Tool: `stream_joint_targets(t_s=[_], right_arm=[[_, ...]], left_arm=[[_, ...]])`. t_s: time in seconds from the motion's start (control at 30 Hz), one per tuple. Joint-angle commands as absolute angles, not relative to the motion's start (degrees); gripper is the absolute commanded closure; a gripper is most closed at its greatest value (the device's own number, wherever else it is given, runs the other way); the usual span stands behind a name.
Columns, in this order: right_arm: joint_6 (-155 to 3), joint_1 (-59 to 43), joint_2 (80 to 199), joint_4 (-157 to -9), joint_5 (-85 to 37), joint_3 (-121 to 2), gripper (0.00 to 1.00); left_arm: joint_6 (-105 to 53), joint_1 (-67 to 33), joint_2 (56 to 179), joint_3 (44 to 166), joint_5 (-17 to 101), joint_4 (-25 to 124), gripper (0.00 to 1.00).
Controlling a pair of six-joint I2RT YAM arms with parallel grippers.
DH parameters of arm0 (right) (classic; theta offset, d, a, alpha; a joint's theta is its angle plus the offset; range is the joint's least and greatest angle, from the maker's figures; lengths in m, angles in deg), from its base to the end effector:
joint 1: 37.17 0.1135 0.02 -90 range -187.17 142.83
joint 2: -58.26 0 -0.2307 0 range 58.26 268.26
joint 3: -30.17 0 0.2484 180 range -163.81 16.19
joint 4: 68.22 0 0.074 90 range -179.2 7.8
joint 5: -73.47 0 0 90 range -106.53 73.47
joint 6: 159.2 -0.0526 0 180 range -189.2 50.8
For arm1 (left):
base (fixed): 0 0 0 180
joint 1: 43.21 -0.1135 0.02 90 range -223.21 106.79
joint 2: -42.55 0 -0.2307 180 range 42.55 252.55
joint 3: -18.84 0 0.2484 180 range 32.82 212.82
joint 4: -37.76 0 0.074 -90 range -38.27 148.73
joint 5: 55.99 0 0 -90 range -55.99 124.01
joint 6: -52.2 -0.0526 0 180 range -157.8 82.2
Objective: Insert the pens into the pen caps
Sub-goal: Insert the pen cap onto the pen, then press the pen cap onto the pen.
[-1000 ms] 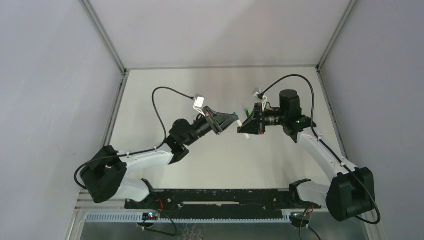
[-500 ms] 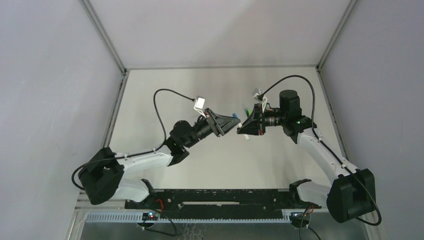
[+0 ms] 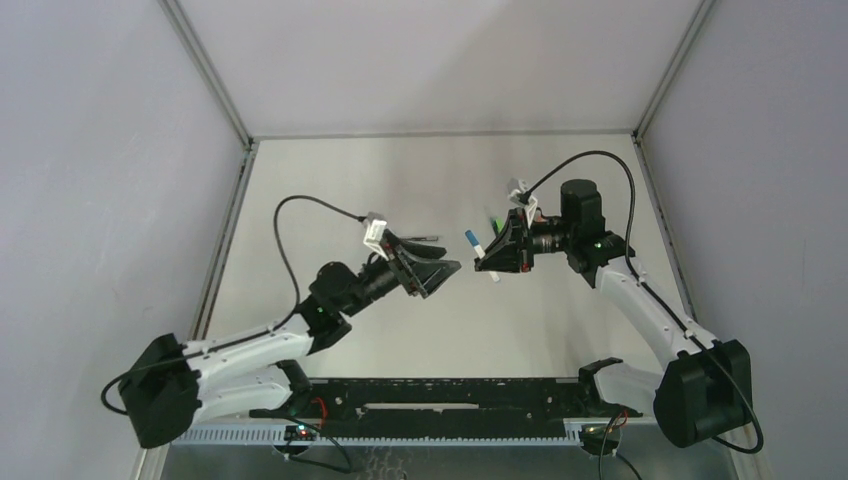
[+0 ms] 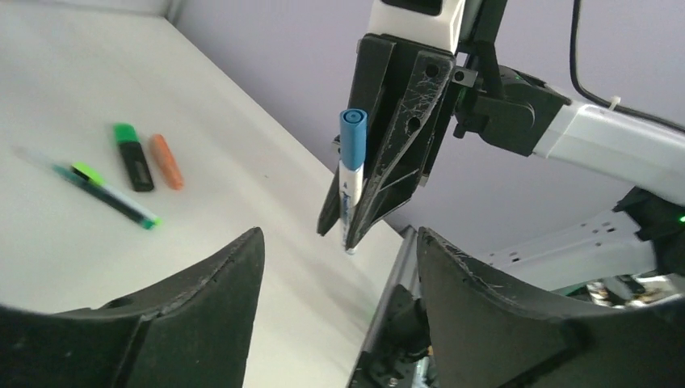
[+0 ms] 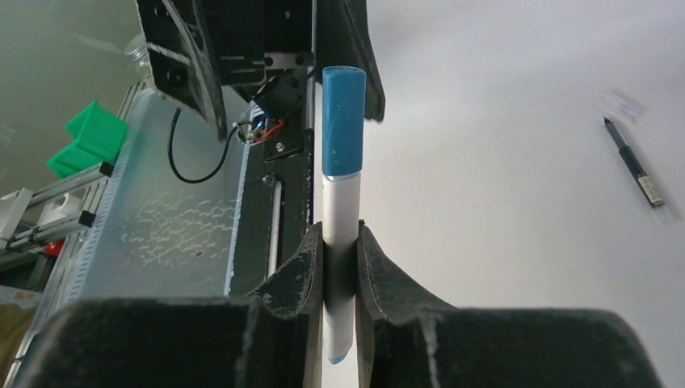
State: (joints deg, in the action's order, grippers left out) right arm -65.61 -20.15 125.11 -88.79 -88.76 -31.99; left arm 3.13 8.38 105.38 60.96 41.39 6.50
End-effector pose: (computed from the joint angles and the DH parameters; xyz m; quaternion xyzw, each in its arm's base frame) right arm 0.2323 0.1235 0.2669 -0.4325 0.6148 0.5450 0.3713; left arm 0.1631 -0.2166 0.2540 0.1085 0.6304 -0.5830 0.5009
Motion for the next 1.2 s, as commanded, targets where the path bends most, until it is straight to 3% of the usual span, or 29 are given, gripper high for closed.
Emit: stream_joint_targets(t_s=[0.0,0.07,0.1,0.4,0.53,0.7,0.83,1.17], right_arm=[[-63.7,-20.2,123.4,-87.7,-93.0,-34.0,1.00],[-63.3,-19.9,123.6,-87.9,-94.2,-34.0,1.00],[-63.0,-19.8,123.7,-88.0,-94.5,-34.0,1.00],[-61.0,-18.6,124.3,-88.8,-98.4,-34.0,1.00],[-60.3,-18.3,124.7,-89.2,-99.4,-34.0,1.00],[-59.6,-17.9,125.1,-89.6,-99.4,-34.0,1.00],[-59.4,-17.5,125.3,-89.7,-99.5,-34.0,1.00],[-59.3,-17.5,125.3,-89.8,-99.4,-34.0,1.00]], left_arm=[[-7.7,7.7,97.0,57.3,37.7,6.4,0.20],[-8.6,7.3,93.9,56.5,36.4,6.4,0.03],[-8.9,7.0,92.9,56.6,37.7,6.0,0.01],[-4.1,4.1,99.7,63.2,55.1,-2.4,0.01],[-1.7,4.1,104.6,64.3,56.6,-9.1,0.04],[1.6,4.1,109.2,66.3,56.9,-14.3,0.18],[2.3,4.1,111.7,67.7,56.9,-14.8,0.29],[3.4,4.1,114.8,69.0,58.0,-15.7,0.42]])
